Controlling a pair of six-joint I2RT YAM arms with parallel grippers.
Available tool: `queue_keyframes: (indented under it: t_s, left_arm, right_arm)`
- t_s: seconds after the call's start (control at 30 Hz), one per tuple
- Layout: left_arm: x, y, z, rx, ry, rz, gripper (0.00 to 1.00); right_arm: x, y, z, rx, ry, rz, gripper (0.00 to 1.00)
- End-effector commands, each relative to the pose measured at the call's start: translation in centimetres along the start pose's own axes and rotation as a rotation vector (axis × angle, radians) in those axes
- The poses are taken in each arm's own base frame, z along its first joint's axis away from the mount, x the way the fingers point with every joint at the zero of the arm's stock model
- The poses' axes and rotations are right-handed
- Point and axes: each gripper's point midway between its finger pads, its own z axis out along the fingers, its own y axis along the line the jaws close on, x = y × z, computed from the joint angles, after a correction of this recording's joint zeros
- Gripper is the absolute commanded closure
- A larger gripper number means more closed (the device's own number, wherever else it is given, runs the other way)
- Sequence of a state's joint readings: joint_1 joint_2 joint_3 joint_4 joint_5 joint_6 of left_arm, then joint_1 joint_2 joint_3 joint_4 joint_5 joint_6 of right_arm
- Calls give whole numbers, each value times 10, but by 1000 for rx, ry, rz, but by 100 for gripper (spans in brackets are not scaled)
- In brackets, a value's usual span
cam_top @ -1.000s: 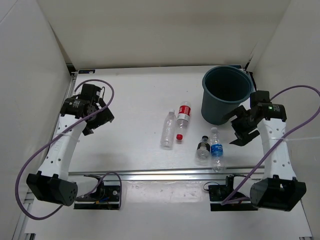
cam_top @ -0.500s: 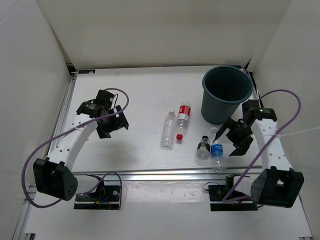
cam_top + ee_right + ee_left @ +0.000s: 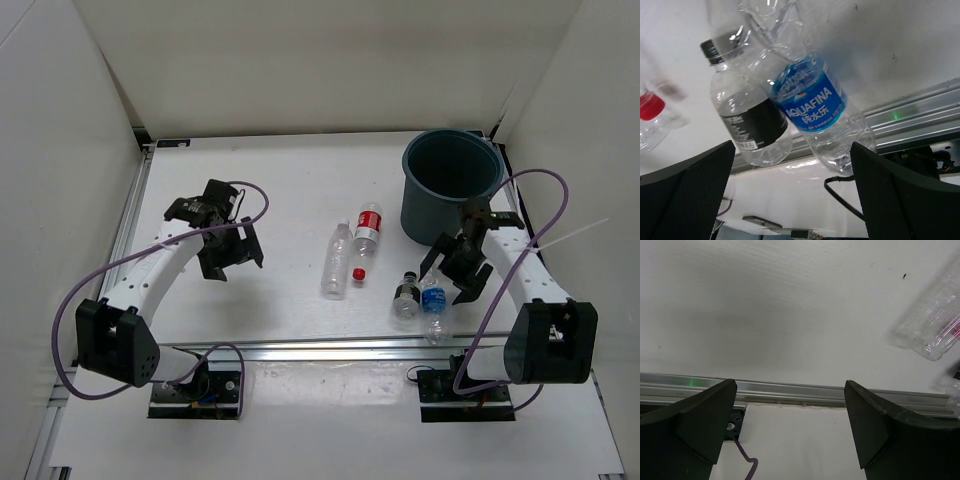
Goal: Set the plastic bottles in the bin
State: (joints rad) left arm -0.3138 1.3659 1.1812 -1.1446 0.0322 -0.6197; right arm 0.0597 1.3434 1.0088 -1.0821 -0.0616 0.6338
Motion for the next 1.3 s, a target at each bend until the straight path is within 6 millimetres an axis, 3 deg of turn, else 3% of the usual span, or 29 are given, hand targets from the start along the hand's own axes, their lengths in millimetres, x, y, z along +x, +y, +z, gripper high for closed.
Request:
queue_keyframes:
  t_s: [0.0,0.2,0.43,0.53,0.7,0.8,0.87,0.97,1.0,1.03,1.1,1.13,1.23,1.27]
  left_arm:
    - [-7,-1,-11,-16,-28,-2,0]
    - [-1,1,-9,-32,-13,-15,0]
    - [9,-15,-2,7,48,65,0]
    - [11,-17,0,-1,65,85,0]
    - [11,-21,-2,1,67,94,0]
    - [9,-22,1,-5,74,94,0]
    - [9,-22,3,-10,81,93,0]
    - [7,-24,1,-5,74,94,0]
    - [3,-27,-2,6,60,94,0]
    - [2,-26,-2,-4,52,95,0]
    - [-3,-27,-5,-4,35,83,0]
    - [-7,-29,-7,-6,16,74,0]
    - [-15,-35,-12,16,-12,74,0]
    - [-20,-40,-15,33,-33,66,0]
  right_arm:
    - [-6,-4,6,6,-68,1,0]
    - [-4,-12,27,36,-44,4,0]
    - [0,-19,50,61,-26,27,0]
    - [5,-24,63,68,-3,48,5]
    - [11,-33,77,103,42,64,28]
    - [2,-27,70,68,35,99,40]
    - [3,-26,59,75,60,114,57]
    - [8,-21,24,41,31,119,72]
    - [-3,-7,-2,-14,-22,124,72]
    - [2,-6,-24,-20,-29,136,74]
    - [-8,12,-77,-125,-142,130,74]
    - [-20,29,-128,-207,-242,131,74]
    - [-45,47,-205,-296,-432,124,74]
    - [-63,57,-246,-334,-540,123,74]
